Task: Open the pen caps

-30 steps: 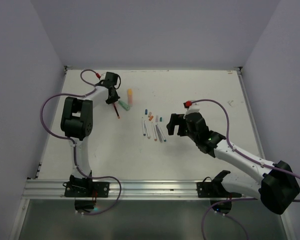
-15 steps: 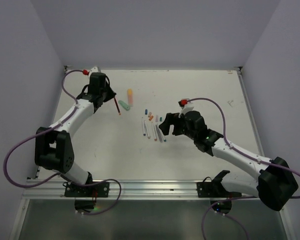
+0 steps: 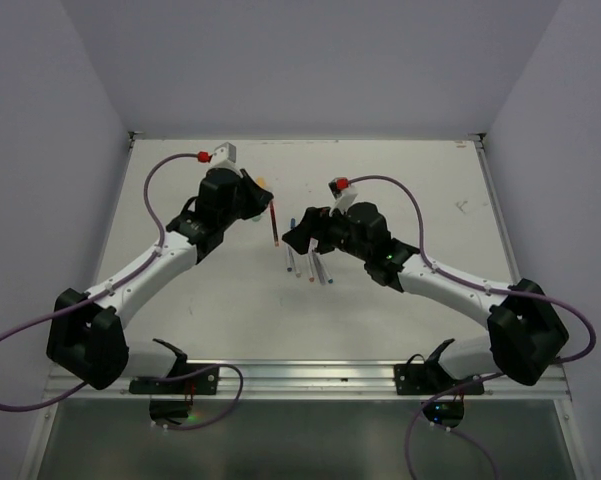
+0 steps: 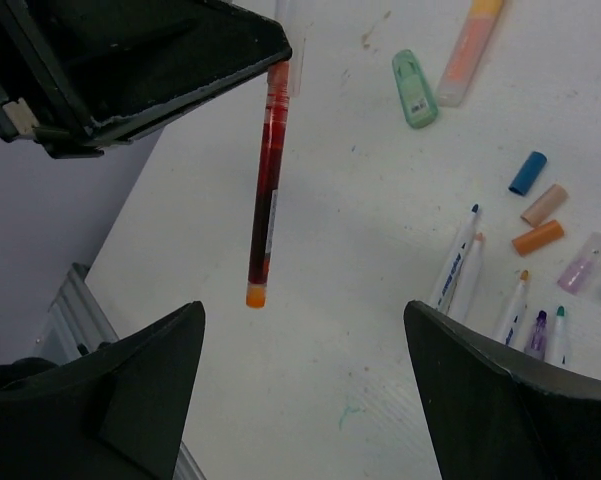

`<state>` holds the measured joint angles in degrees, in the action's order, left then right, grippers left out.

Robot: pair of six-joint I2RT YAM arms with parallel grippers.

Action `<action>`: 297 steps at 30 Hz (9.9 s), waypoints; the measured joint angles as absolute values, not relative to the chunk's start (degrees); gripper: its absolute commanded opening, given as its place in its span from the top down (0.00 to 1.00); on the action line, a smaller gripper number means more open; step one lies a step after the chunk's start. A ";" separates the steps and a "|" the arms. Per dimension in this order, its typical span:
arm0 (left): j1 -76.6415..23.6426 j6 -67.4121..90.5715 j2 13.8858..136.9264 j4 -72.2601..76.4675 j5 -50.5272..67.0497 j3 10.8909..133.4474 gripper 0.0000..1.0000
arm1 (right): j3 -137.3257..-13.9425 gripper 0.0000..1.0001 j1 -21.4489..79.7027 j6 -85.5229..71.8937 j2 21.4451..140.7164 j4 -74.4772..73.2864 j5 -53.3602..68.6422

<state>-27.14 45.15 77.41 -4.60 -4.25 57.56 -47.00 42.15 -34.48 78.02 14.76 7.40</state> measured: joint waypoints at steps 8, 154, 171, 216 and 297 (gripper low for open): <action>-31.31 46.46 74.19 2.13 -4.78 55.70 1.00 | -50.30 0.22 42.24 -35.79 82.28 17.52 9.45; -45.41 37.63 125.19 -25.69 -4.71 95.61 0.90 | -31.03 1.00 32.67 -24.99 74.00 -3.46 1.61; -45.39 36.82 128.49 -27.92 -10.50 98.94 0.75 | -31.18 1.00 32.67 -24.95 76.29 -3.46 1.50; -24.75 38.37 92.29 -24.58 -12.84 70.89 0.14 | -44.36 0.72 35.05 -25.32 92.03 -3.25 2.04; -17.10 43.07 95.15 -23.97 -11.73 70.24 0.93 | -40.38 0.16 38.26 -33.71 74.52 11.33 5.87</action>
